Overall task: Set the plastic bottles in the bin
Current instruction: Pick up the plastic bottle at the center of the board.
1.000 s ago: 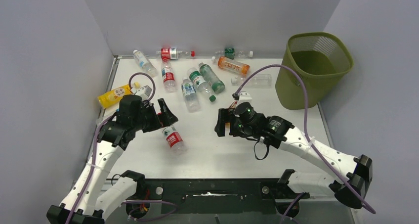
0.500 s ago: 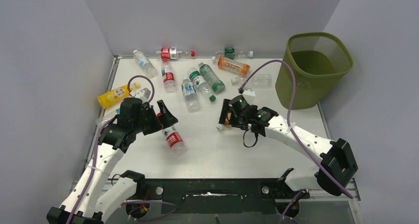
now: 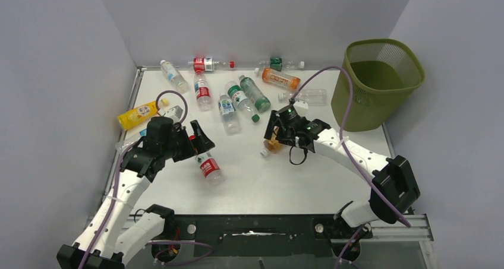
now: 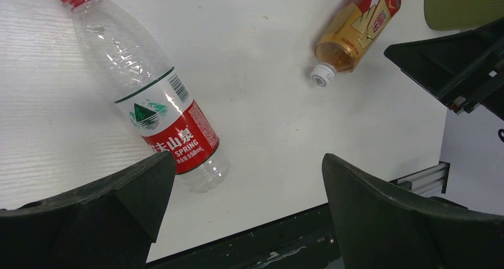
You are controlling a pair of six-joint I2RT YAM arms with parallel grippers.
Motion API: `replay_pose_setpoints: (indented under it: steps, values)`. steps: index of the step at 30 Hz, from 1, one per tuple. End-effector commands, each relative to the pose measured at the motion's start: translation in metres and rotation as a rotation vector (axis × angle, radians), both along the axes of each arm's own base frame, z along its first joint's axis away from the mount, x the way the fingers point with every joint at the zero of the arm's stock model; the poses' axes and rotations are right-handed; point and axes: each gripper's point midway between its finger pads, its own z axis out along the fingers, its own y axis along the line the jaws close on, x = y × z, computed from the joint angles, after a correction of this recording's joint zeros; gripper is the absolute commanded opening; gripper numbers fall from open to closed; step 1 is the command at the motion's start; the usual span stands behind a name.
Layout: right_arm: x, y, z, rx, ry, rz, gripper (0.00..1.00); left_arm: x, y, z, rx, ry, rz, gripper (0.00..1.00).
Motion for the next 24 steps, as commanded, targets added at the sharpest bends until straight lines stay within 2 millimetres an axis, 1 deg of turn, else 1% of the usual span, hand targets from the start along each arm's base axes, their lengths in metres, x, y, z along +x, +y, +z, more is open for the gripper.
replay_pose_setpoints:
  steps: [1,6,14,19,24]
  values:
    - [0.022,0.015,0.019,0.045,-0.055,0.009,0.98,0.011,-0.002,0.026,-0.005,-0.093,-0.004,0.98]
    - [0.027,0.019,0.002,0.029,-0.009,0.011,0.98,0.01,0.0,0.024,0.006,-0.09,-0.007,0.98]
    - [0.039,0.018,-0.019,-0.009,0.037,0.011,0.98,0.008,-0.002,0.019,-0.004,-0.088,-0.015,0.98]
    - [0.048,0.007,-0.03,-0.074,0.073,0.023,0.98,0.008,-0.001,0.023,-0.004,-0.1,-0.013,0.98]
    - [0.052,-0.003,-0.045,-0.091,0.111,0.034,0.98,0.009,-0.002,0.023,-0.003,-0.097,-0.015,0.98]
